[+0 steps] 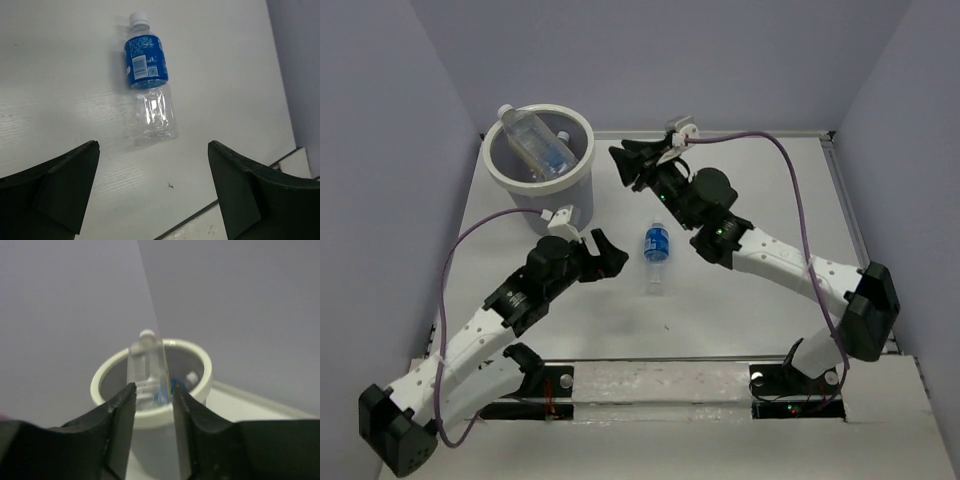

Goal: Put the plastic bottles in the bin

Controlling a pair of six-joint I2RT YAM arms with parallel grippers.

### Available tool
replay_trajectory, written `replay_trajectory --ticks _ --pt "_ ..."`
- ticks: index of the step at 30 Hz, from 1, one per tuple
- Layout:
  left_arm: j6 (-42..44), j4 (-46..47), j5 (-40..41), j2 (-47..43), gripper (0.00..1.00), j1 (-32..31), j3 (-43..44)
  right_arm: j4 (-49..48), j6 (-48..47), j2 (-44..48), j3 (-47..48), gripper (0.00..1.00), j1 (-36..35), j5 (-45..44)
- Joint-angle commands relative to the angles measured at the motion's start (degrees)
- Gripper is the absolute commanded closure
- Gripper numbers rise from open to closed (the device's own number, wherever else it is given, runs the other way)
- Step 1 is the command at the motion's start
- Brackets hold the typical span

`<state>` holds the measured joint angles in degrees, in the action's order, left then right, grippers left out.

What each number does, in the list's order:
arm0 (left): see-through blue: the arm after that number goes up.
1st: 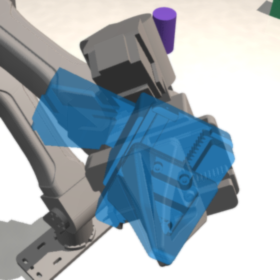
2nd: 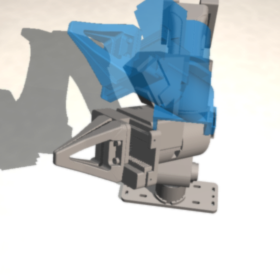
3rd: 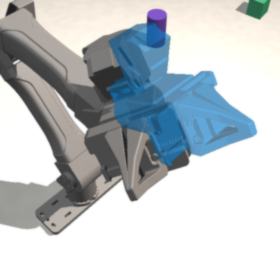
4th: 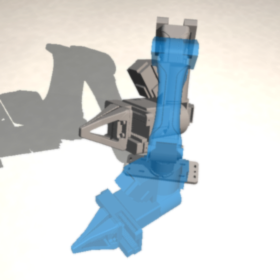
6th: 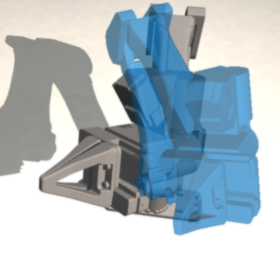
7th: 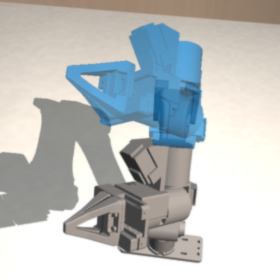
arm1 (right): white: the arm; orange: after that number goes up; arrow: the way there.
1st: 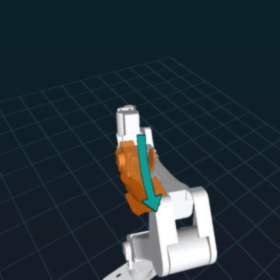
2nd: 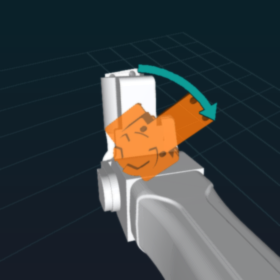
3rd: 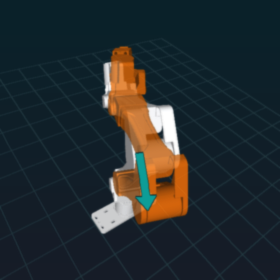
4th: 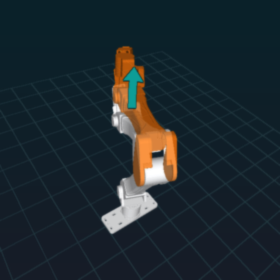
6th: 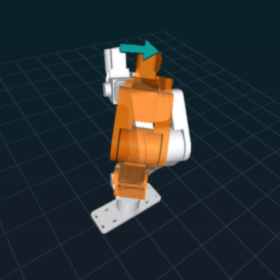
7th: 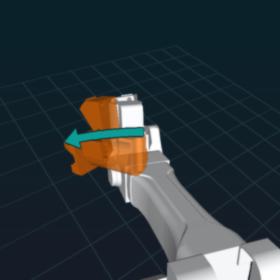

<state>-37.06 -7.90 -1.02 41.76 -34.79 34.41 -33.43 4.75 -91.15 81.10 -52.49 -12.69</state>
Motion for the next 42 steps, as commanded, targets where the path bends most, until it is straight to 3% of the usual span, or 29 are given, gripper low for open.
replay_trajectory --ticks 1,4,8,12,13,14,18,27,30,31,35,42 --pt "-0.6 4.8 15.4 9.8 0.01 -7.6 4.0 4.0 1.2 9.6 -15.2 0.68 0.0 -4.0" --pt "-0.6 8.1 16.4 16.3 0.01 -9.1 4.7 12.5 2.5 16.5 -22.1 0.75 0.0 -5.7" --pt "0.2 10.4 16.0 25.6 0.01 -11.8 8.8 21.0 6.3 25.6 -28.9 0.74 1.3 -9.4" --pt "1.5 10.7 16.2 34.8 0.01 -13.6 14.4 26.4 11.5 34.7 -36.8 0.55 2.6 -9.7" --pt "2.2 10.7 16.7 37.9 0.01 -13.6 16.4 28.5 12.8 37.3 -39.0 0.42 2.6 -9.1" --pt "2.8 10.7 17.2 39.4 0.01 -13.6 17.3 29.3 13.5 38.5 -40.0 0.37 2.6 -8.5" --pt "5.6 8.3 17.8 48.6 0.01 -13.3 25.4 33.1 15.7 43.0 -43.9 0.21 2.6 -7.4" --pt "7.9 6.7 20.8 62.0 0.01 -11.0 33.3 36.3 19.9 51.3 -50.6 0.20 2.6 -0.2" --pt "8.7 6.9 21.0 65.7 0.10 -10.0 35.7 36.5 20.5 52.0 -51.5 0.21 2.6 0.7" --pt "8.8 7.2 20.6 66.3 0.13 -9.9 35.9 36.5 20.6 52.0 -51.6 0.21 2.6 1.1" --pt "8.8 10.3 18.6 65.4 0.42 -9.3 34.5 36.5 21.3 52.0 -51.7 0.22 2.6 2.3" --pt "10.9 11.8 13.0 49.1 0.48 -9.4 32.5 36.5 20.5 53.7 -51.4 0.23 2.6 1.3"
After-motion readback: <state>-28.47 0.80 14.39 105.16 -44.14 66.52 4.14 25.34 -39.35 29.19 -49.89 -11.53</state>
